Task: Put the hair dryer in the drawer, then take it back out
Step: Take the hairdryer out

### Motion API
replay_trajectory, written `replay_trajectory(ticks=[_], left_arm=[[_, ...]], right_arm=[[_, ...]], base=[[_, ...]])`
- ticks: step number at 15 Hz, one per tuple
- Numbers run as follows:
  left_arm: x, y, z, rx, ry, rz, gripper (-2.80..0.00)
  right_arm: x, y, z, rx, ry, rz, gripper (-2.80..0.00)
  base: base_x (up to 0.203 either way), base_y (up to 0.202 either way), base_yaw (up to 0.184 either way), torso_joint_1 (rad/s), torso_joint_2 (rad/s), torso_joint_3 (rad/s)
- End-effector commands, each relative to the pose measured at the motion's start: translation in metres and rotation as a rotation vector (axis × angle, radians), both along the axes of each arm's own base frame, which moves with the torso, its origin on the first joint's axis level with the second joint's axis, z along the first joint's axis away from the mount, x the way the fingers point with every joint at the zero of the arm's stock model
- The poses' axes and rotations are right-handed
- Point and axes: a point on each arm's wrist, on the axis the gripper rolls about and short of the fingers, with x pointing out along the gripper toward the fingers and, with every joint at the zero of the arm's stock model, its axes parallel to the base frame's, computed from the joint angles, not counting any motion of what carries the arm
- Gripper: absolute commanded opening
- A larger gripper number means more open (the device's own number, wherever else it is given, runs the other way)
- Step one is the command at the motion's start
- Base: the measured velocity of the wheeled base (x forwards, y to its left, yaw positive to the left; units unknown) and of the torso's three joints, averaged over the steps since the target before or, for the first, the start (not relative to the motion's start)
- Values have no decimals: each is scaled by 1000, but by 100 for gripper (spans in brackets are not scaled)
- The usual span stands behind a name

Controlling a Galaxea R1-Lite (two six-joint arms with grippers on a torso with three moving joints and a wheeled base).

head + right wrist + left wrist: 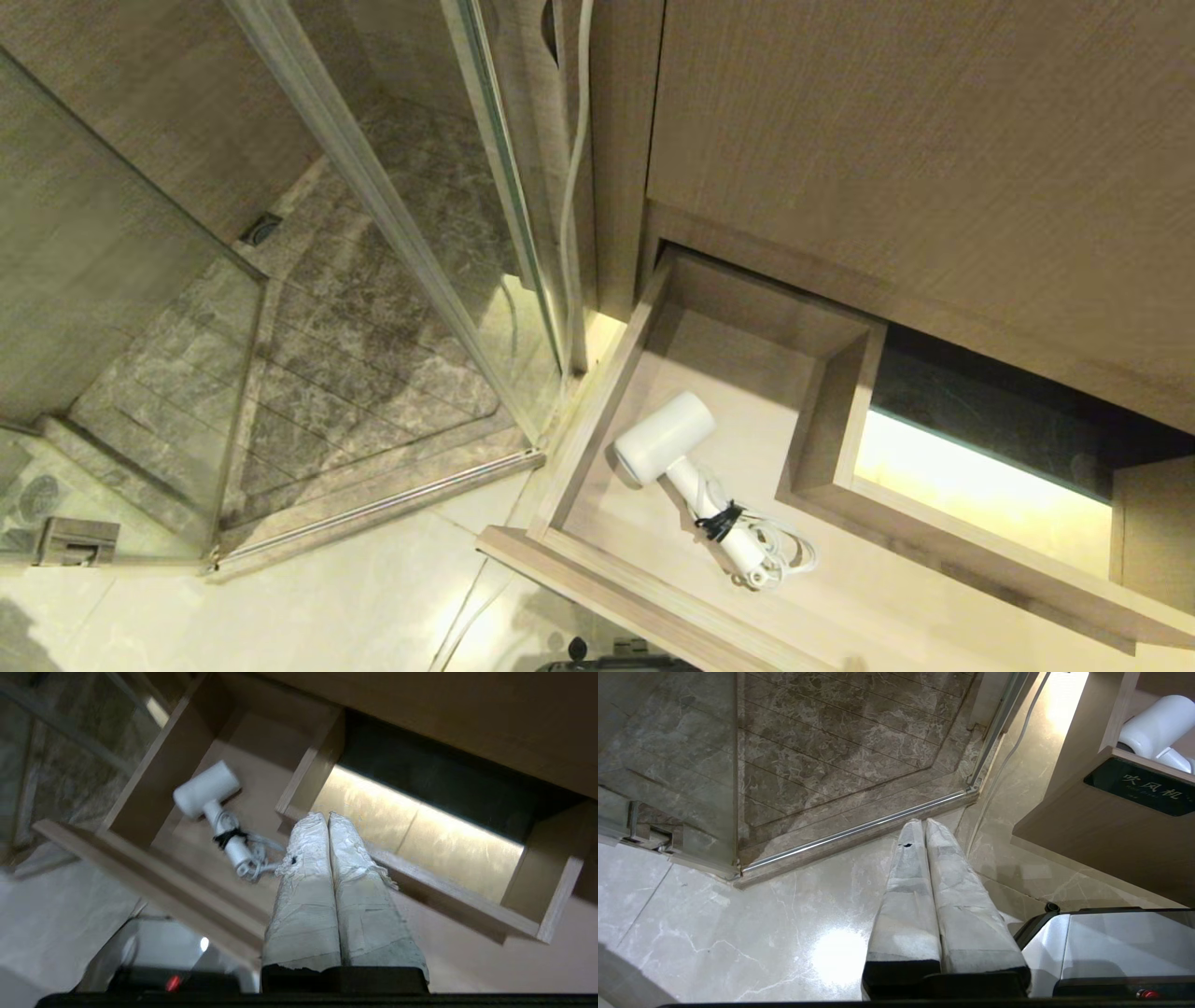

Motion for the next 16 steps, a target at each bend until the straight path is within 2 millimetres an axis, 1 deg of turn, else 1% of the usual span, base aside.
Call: replay_trajectory(ticks=[1,3,4,5,6,8,10,11,12,14,16], left_arm=[[0,0,0,1,1,0,-280],[0,0,0,0,0,0,-280],[0,0,0,0,1,0,-280],[0,0,0,0,0,0,-280],[0,0,0,0,1,-1,-280],[0,0,0,1,1,0,-280],[0,0,0,0,0,0,-280],[0,0,0,0,1,0,-280],[0,0,0,0,0,0,-280],[0,0,0,0,1,0,-280],[0,0,0,0,1,0,-280]], right_arm=[[41,0,59,11,279,32,-280],[81,1,94,25,435,94,-280],[104,2,106,29,511,122,-280],[128,4,112,32,587,148,-280],[155,8,116,34,665,190,-280],[205,22,121,23,770,300,-280],[246,43,119,-3,843,402,-280],[257,55,117,-20,864,460,-280],[263,65,114,-32,888,522,-280],[271,72,101,-96,926,598,-280],[273,73,90,-203,937,657,-280]], base=[[0,0,0,0,0,0],[0,0,0,0,0,0],[0,0,0,0,0,0],[0,0,0,0,0,0],[0,0,0,0,0,0],[0,0,0,0,0,0],[0,0,0,0,0,0],[0,0,0,0,0,0],[0,0,0,0,0,0],[0,0,0,0,0,0],[0,0,0,0,0,0]])
